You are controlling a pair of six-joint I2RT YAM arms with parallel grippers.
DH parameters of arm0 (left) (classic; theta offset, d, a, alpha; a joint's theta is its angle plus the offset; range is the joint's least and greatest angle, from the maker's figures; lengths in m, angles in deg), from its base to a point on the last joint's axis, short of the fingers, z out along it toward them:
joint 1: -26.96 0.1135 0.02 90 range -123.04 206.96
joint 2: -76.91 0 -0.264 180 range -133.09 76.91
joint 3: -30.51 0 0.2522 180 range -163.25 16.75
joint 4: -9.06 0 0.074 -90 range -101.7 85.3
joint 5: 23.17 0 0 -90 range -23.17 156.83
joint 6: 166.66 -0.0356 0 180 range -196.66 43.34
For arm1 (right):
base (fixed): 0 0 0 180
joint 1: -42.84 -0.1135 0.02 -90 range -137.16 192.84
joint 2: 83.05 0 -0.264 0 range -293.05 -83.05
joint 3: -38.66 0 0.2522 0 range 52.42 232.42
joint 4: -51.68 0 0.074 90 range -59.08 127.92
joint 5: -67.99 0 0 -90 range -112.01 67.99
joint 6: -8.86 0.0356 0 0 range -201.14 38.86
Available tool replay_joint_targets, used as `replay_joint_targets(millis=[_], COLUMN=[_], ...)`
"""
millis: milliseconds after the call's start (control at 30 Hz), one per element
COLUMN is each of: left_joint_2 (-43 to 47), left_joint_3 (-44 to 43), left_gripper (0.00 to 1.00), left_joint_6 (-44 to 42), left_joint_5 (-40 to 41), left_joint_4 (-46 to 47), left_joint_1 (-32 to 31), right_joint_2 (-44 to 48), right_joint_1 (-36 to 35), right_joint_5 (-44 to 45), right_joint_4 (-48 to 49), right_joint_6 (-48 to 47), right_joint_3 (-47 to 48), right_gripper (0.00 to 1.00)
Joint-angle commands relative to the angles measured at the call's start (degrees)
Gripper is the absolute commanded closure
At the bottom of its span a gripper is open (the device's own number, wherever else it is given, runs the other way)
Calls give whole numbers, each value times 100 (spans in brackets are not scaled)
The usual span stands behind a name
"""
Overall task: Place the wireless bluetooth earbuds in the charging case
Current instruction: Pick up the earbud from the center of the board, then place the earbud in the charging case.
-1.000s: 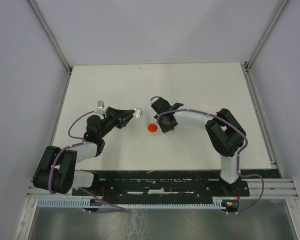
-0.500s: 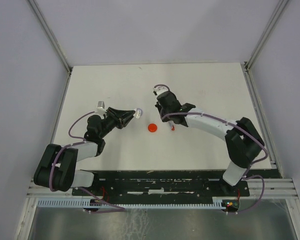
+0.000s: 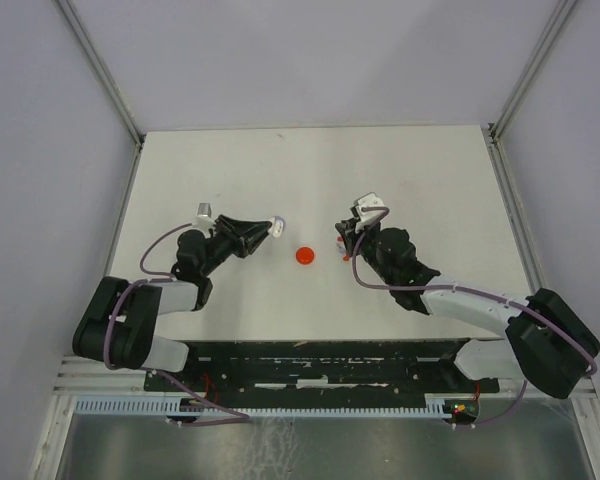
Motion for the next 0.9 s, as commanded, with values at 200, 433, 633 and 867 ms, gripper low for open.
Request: replay_joint_targets(millis=[200,433,633,867], left_joint_2=[-450,-889,-1144,-1167], left_joint_3=[-258,-402,-476,-528], left_gripper=[97,97,97,97], left_joint_6=[225,465,667,687], left_joint_5=[20,88,71,88], left_joint_4=[860,1301,1672,1656], left_joint_1=[-498,-823,-1006,-1075], right_joint_2=[-507,-747,-820,-1037], right_joint_1=[-145,-386,-550,-813], right_joint_5=[-993,-1387,-1483,-1448], right_joint_4=[2994,3576,3550,3555], right_joint_6=[-1072,-1573,-1658,-1826], right_joint_3=[-525,-551,-583,-575], right_gripper=[98,98,98,98])
